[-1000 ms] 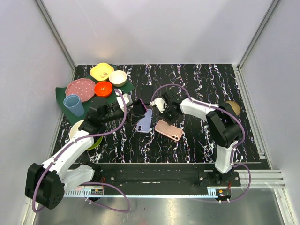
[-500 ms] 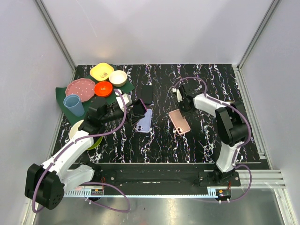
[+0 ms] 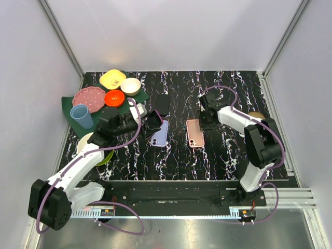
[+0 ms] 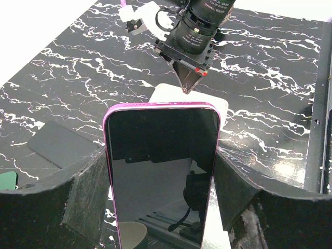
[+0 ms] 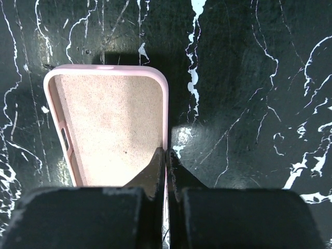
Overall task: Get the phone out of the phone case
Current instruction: Place the phone case at the center of the board.
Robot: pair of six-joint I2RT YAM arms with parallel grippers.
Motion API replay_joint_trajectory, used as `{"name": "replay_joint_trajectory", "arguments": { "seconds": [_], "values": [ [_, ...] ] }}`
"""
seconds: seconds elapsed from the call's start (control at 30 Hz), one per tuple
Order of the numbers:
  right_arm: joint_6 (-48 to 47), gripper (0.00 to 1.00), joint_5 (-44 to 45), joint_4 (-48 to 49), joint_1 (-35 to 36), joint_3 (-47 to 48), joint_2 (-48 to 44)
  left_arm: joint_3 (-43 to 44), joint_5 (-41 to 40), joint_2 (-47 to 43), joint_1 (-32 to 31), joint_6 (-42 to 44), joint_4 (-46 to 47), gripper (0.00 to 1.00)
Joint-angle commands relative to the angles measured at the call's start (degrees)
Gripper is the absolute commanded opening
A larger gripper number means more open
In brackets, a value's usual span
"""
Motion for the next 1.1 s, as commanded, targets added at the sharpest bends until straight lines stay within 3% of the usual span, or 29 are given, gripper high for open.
{"name": "replay_joint_trajectory", "arguments": {
  "seconds": [0.0,0.27,0.3,0.33,0.43,0.47,0.57,0.77,1.07],
  "values": [
    [6.5,0.0,0.8,1.4,0.4,1.3,0.5,2.9,0.1,-0.6,0.4,-0.1,4.7,0.31],
    [8.2,0.04,0.8,2.4,0.4,1.8,2.3,3.0,0.2,-0.4,0.3,0.0,4.6,0.31],
    [8.2,0.09,0.8,2.6,0.4,1.3,1.9,3.0,0.2,-0.5,0.4,0.0,4.7,0.31],
    [7.8,0.21,0.7,2.8,0.4,1.2,1.5,3.1,0.3,-0.3,0.4,0.0,4.7,0.31],
    [6.5,0.39,0.0,2.9,0.4,1.3,0.0,3.1,0.3,0.0,0.3,-0.1,4.9,0.31],
    [6.0,0.51,-0.1,2.8,0.4,1.8,-0.4,3.1,0.3,-0.1,0.3,-0.2,4.8,0.31],
    [2.8,0.62,-0.7,2.4,0.4,2.9,-2.5,2.9,0.2,-0.5,0.3,0.0,4.7,0.31],
    [-6.8,0.66,-7.8,5.6,0.4,2.2,-9.8,3.1,-3.0,-0.4,0.4,-3.2,5.3,0.31],
    [-12.1,0.66,-22.2,24.1,0.4,-4.0,-22.8,7.8,-10.8,3.2,0.4,-8.7,2.1,0.33]
  ]
}}
